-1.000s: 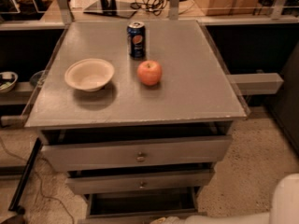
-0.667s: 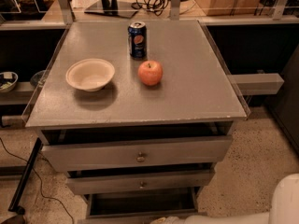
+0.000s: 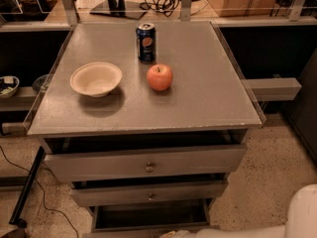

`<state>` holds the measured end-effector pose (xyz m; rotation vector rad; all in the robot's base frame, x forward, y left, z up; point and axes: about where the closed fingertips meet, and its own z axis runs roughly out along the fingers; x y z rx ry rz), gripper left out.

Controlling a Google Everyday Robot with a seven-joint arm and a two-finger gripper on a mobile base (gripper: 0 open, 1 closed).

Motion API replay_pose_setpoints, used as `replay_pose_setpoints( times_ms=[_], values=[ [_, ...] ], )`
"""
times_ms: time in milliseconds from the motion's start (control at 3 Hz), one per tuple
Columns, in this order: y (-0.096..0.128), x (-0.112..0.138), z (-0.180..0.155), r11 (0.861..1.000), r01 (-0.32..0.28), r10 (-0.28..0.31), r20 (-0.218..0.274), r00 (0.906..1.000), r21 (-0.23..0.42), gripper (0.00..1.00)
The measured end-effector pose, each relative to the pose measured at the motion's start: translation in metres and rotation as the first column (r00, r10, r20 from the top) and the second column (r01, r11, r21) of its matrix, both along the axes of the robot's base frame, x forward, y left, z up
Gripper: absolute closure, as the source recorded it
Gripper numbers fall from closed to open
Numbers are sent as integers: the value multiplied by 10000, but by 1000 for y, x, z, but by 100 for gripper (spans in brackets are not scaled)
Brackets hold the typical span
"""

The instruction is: Open bottom drawer

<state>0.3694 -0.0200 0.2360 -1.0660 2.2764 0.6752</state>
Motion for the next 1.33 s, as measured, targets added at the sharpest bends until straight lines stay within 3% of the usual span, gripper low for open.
replay_pose_setpoints(
  times_ms=[667, 1333],
  values=[
    [0, 0, 0, 10000, 0, 0, 0, 10000, 0, 5],
    [0, 0, 0, 10000, -1, 1, -1, 10000, 1, 0]
  ],
)
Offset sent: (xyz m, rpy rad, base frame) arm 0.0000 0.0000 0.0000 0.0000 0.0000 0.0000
